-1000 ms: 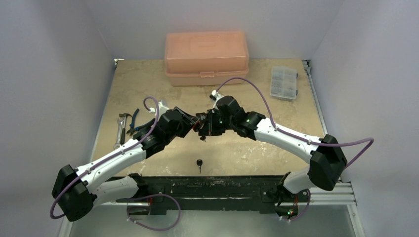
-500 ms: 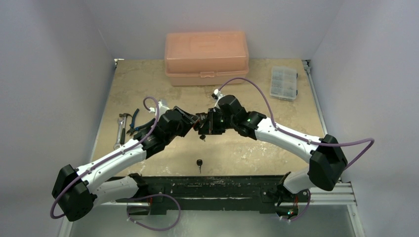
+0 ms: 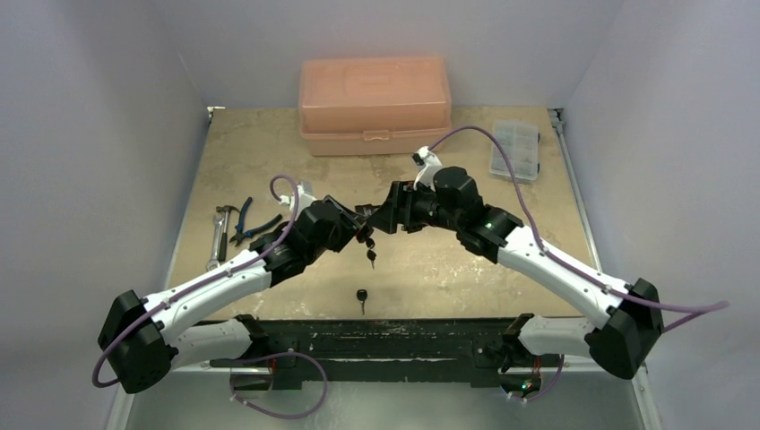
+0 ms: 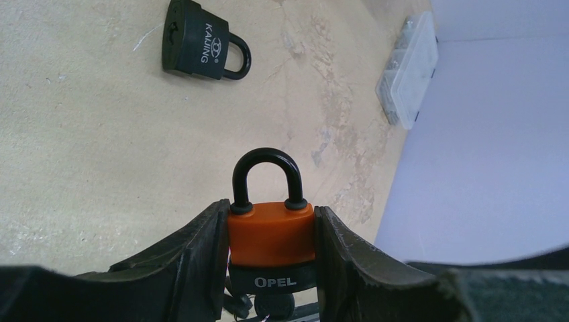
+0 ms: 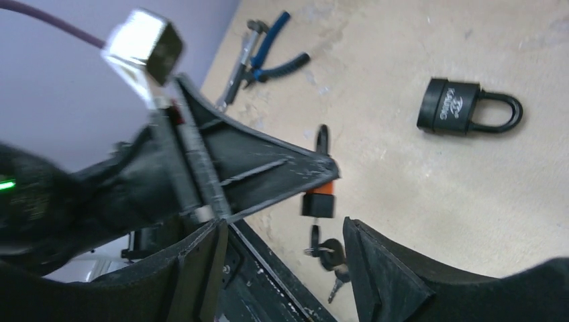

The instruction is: Unlock with the key

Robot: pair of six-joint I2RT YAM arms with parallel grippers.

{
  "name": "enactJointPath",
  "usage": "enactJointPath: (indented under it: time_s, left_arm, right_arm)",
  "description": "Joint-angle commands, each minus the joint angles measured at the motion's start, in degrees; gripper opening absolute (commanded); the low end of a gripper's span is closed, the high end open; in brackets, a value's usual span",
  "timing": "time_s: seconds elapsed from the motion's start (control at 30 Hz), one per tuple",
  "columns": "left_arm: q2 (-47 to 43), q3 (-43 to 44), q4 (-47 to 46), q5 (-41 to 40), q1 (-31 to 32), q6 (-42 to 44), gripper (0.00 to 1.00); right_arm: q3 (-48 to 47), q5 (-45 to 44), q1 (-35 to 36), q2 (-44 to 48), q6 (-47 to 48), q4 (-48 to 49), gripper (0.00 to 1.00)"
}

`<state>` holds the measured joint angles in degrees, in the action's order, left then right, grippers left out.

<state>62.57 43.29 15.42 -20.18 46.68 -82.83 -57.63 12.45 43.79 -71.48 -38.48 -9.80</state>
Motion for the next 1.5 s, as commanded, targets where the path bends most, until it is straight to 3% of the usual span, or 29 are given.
enactJointPath:
  time_s: [0.0, 0.53, 1.17, 1.47]
  left_arm:
    - [2.17, 2.78, -5.01, 0.13, 0.39, 0.35, 0.00]
    - [2.04, 2.88, -6.54, 0.49, 0.39, 0.13, 0.00]
    - [2.03, 3.07, -7.16, 1.11, 0.37, 0.23, 0.00]
    - [1.96, 3.18, -7.20, 1.11, 0.35, 0.26, 0.00]
  right_arm:
    - [0.33, -2.21, -0.11, 3.78, 3.38, 0.43, 0.68]
    - [4.85, -0.14, 0.86, 2.19, 2.81, 1.59, 0.45]
    - [4.74, -1.18, 3.58, -2.99, 2.36, 4.05, 0.33]
    - [4.99, -2.50, 4.00, -3.66, 2.71, 3.46, 0.31]
